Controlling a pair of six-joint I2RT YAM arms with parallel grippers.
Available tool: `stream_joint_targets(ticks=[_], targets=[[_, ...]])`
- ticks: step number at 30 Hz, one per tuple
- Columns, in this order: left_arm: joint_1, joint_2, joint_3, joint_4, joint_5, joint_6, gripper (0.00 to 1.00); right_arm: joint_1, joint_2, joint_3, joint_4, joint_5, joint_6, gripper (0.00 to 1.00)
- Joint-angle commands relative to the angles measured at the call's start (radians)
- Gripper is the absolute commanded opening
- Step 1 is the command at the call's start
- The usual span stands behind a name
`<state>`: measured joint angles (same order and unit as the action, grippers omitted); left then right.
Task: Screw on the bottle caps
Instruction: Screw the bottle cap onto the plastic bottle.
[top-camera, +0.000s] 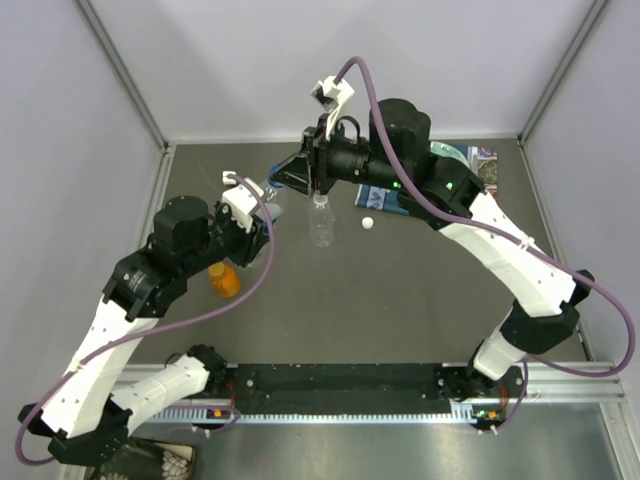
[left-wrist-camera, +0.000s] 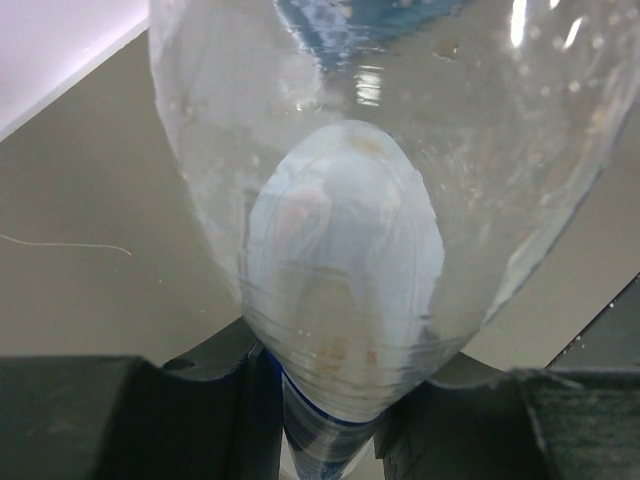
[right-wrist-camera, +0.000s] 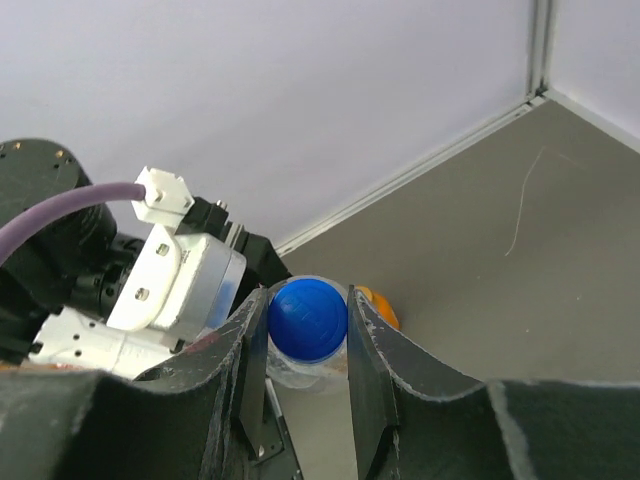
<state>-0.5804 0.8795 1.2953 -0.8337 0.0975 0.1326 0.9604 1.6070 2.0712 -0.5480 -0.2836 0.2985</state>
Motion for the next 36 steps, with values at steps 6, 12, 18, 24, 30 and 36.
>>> stream_joint_targets(ticks=[6,12,18,24,30,36], targets=[[0.005,-0.020,-0.034,0.277,-0.025,-0.088,0.00,0.083,0.056,0.053,-0.127,0.035,0.056,0.20],[0.005,-0.034,-0.062,0.297,-0.009,-0.120,0.00,0.087,0.044,0.063,-0.130,0.066,0.030,0.30],[0.007,-0.057,-0.088,0.306,-0.004,-0.129,0.00,0.092,0.039,0.093,-0.129,0.087,-0.010,0.44],[0.008,-0.077,-0.111,0.306,-0.005,-0.128,0.00,0.092,0.057,0.158,-0.130,0.058,-0.032,0.62],[0.019,-0.091,-0.120,0.305,-0.002,-0.129,0.00,0.090,0.047,0.178,-0.132,0.072,-0.050,0.75],[0.027,-0.100,-0.123,0.309,0.008,-0.185,0.00,0.077,-0.030,0.150,-0.141,0.081,-0.076,0.99]])
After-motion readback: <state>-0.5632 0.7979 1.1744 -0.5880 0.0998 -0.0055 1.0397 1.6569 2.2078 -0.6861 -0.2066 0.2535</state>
